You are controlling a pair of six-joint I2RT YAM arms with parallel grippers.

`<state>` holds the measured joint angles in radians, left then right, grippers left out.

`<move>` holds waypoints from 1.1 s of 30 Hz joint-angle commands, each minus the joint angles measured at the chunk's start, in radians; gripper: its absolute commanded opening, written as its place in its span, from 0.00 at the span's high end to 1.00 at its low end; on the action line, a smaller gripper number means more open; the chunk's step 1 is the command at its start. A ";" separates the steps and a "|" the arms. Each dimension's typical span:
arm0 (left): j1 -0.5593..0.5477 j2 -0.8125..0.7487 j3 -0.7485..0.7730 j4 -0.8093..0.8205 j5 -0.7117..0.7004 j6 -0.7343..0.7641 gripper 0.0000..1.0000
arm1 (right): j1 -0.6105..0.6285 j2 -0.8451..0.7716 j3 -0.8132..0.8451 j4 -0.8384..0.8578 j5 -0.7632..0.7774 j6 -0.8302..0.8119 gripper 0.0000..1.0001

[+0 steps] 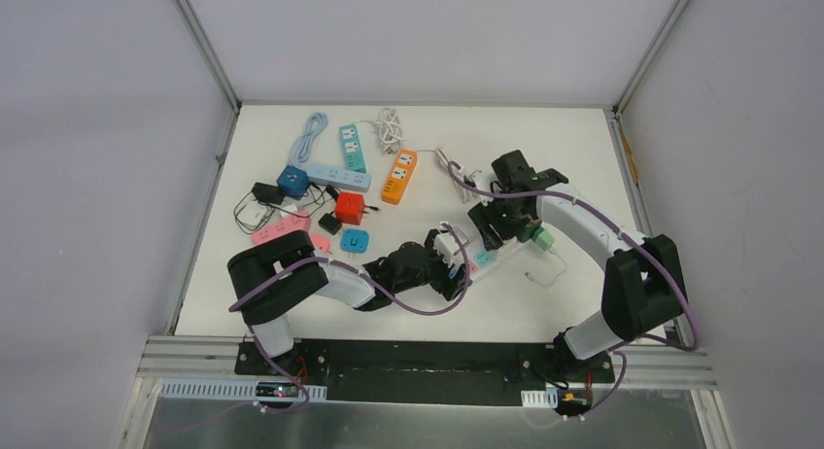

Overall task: Pull the plug off the socket
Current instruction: Remove the plug from the socket.

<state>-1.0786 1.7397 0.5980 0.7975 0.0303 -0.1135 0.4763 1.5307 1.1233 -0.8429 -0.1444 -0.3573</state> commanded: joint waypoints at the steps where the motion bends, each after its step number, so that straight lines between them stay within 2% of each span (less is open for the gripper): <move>1: 0.008 0.054 -0.008 -0.104 0.024 -0.007 1.00 | -0.009 -0.067 0.057 -0.088 -0.261 -0.021 1.00; 2: 0.008 0.057 -0.005 -0.101 0.027 -0.009 1.00 | -0.007 -0.053 0.063 -0.105 -0.336 -0.017 1.00; 4: 0.008 0.065 0.001 -0.095 0.030 -0.012 1.00 | 0.026 -0.023 0.065 -0.106 -0.359 -0.008 1.00; 8: 0.008 0.076 0.008 -0.092 0.033 -0.018 1.00 | 0.117 0.020 0.050 -0.041 -0.227 0.027 1.00; 12: 0.008 0.073 0.011 -0.104 0.022 -0.019 1.00 | 0.152 0.043 0.064 -0.044 -0.117 0.023 1.00; 15: 0.008 0.071 0.012 -0.114 0.013 -0.018 1.00 | 0.118 0.001 0.053 -0.051 -0.085 -0.003 1.00; 22: 0.008 0.073 0.014 -0.113 0.011 -0.013 1.00 | -0.018 -0.096 0.044 -0.094 -0.190 -0.046 1.00; 27: 0.008 0.072 0.022 -0.119 0.013 -0.009 1.00 | -0.051 -0.085 0.049 -0.106 -0.230 -0.042 1.00; 33: 0.008 0.028 0.034 -0.142 0.004 -0.019 0.99 | -0.070 -0.093 0.054 -0.112 -0.362 -0.025 1.00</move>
<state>-1.0786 1.7691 0.6270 0.7910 0.0322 -0.1120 0.4232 1.4719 1.1442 -0.9459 -0.3649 -0.3870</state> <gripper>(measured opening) 0.773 0.611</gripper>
